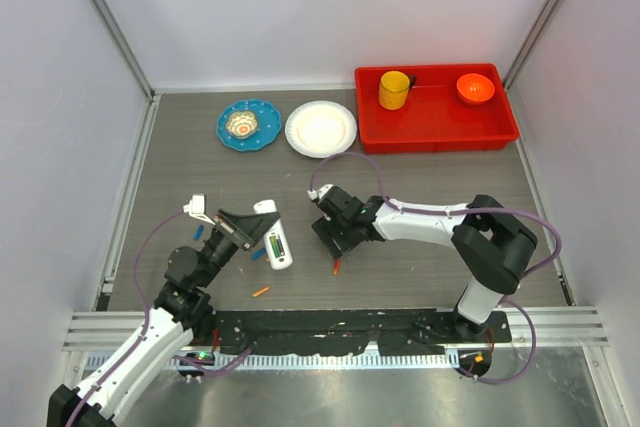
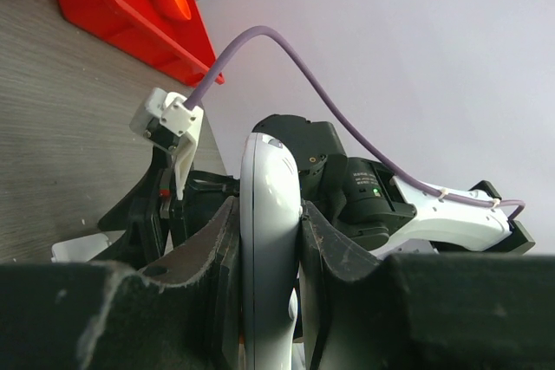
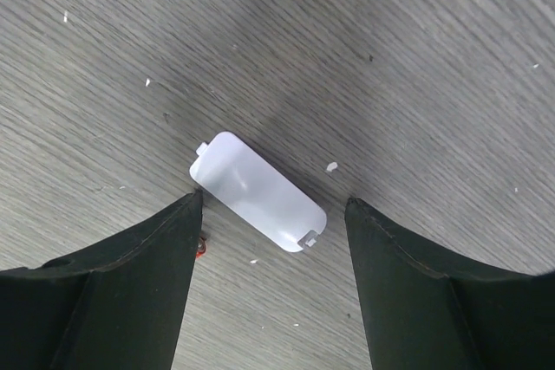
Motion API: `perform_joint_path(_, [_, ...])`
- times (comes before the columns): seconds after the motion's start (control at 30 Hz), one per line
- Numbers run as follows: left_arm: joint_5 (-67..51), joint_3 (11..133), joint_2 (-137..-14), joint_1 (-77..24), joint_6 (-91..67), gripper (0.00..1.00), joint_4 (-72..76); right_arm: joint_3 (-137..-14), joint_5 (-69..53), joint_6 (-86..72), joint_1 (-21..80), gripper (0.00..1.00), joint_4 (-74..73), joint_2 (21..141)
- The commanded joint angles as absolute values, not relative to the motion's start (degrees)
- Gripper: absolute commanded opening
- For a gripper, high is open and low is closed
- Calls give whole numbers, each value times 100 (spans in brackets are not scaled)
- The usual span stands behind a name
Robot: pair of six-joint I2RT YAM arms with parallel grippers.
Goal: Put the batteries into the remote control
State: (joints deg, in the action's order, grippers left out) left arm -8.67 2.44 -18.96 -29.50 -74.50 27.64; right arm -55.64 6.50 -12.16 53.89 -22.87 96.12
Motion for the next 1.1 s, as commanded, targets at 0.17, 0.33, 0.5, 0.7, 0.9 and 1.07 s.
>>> perform_joint_path(0.17, [-914, 35, -1898, -2927, -7400, 0, 3155, -5651, 896, -1335, 5414, 67, -2154, 9773])
perform_joint_path(0.33, [-914, 35, -1995, -2918, -7383, 0, 3190, -5581, 1195, -1731, 5414, 58, -2057, 9756])
perform_joint_path(0.5, [-923, 61, -2135, -2918, -7365, 0, 3278, -5572, 1669, -2223, 5405, 52, -2030, 9765])
perform_joint_path(0.7, [-949, 97, -2189, -2918, -7348, 0, 3278, -5713, 1890, -2653, 5178, 54, -2197, 9984])
perform_joint_path(0.9, [-940, 123, -2145, -2918, -7321, 0, 3217, -5739, 1556, -2619, 5063, 65, -2048, 9950])
perform_joint_path(1.07, [-914, 132, -2100, -2918, -7304, 0, 3190, -5897, 1258, -2084, 5063, 70, -2056, 9817])
